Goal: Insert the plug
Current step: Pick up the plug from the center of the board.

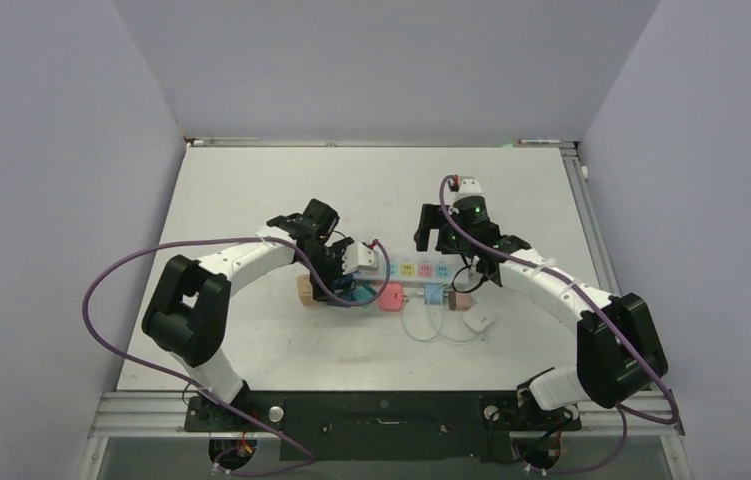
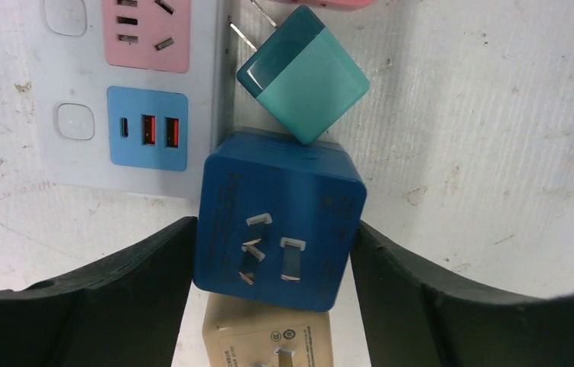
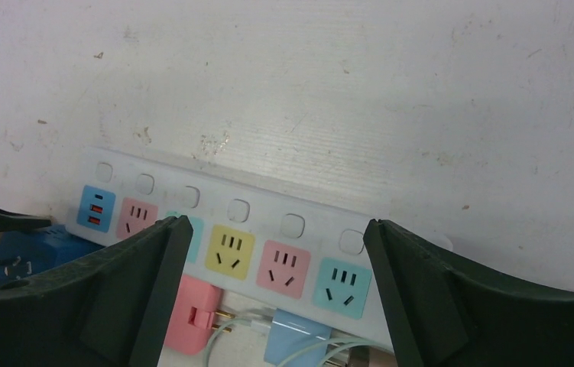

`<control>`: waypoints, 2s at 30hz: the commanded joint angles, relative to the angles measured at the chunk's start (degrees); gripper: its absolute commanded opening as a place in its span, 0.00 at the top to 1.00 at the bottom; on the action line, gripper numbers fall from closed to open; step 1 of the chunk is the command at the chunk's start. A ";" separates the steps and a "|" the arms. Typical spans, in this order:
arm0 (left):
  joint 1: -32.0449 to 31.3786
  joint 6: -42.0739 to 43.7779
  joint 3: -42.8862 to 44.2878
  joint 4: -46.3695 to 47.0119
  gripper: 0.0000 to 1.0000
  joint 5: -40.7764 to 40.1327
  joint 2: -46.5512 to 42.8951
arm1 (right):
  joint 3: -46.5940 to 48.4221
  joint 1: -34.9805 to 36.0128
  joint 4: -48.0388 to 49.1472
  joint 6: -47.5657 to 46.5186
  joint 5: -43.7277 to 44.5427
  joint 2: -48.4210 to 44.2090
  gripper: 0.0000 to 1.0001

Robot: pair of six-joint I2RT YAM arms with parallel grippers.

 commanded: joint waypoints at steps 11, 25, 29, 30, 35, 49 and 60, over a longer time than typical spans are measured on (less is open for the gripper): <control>1.84 -5.37 8.47 -6.65 0.78 7.72 -1.31 | -4.32 -0.16 4.35 1.28 -3.54 -11.50 0.09; 15.25 -33.08 30.55 -22.54 0.78 46.24 2.33 | -18.52 10.43 32.17 -10.50 -8.68 -27.92 0.10; 15.15 -64.99 20.16 6.48 0.78 52.59 -4.06 | -17.42 15.98 33.26 -20.22 -9.82 -27.86 0.10; 15.16 -76.80 16.08 17.96 0.78 53.12 -5.89 | -16.92 17.38 33.66 -22.14 -9.47 -27.45 0.10; 14.90 -136.81 -0.34 97.62 0.78 52.17 -7.44 | -14.21 22.20 35.97 -28.63 -8.27 -24.35 0.10; 13.76 -144.84 -3.43 102.57 0.81 51.25 -9.51 | -12.62 24.93 43.08 -34.03 0.05 -20.67 0.10; 13.55 -126.23 -3.21 78.82 0.81 48.96 -13.02 | -9.23 25.02 42.73 -33.38 -3.54 -20.87 0.10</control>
